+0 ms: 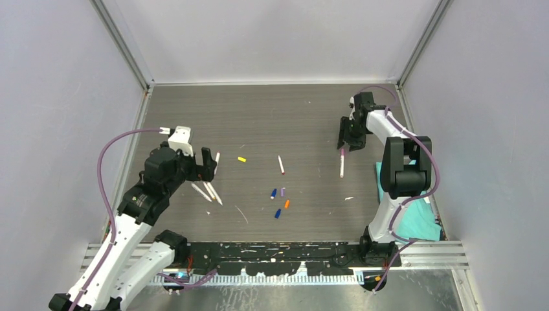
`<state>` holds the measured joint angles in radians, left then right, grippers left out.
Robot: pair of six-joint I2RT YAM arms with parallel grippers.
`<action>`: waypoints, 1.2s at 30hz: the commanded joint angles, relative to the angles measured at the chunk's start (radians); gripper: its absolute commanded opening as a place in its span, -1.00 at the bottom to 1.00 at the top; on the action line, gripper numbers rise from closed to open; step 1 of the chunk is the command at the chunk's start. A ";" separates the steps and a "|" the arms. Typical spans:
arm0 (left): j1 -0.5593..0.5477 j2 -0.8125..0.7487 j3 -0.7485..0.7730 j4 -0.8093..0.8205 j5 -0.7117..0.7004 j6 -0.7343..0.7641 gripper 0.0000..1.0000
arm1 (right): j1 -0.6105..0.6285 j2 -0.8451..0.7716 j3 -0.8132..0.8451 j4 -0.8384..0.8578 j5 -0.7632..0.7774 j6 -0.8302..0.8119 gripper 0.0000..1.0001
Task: Insert the pens into the pen caps
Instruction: Place the pen at the center of the board, then pick up the pen from the center of the board.
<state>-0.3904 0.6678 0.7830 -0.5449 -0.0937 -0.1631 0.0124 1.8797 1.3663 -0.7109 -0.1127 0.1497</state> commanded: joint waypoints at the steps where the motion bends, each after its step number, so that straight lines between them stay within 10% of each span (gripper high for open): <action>1: 0.004 -0.004 0.020 0.020 0.020 0.002 0.96 | -0.001 -0.012 0.027 0.062 0.038 0.016 0.18; 15: 0.066 0.283 0.108 -0.014 0.134 -0.065 0.96 | 0.007 -0.308 -0.103 0.137 -0.125 0.113 0.44; 36: 0.204 1.033 0.433 -0.029 0.137 -0.070 0.16 | 0.441 -0.656 -0.458 0.490 -0.190 0.374 0.37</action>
<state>-0.1894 1.6577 1.1564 -0.5777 0.0776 -0.2466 0.4385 1.2938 0.9298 -0.3347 -0.2703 0.4870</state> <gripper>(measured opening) 0.579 0.686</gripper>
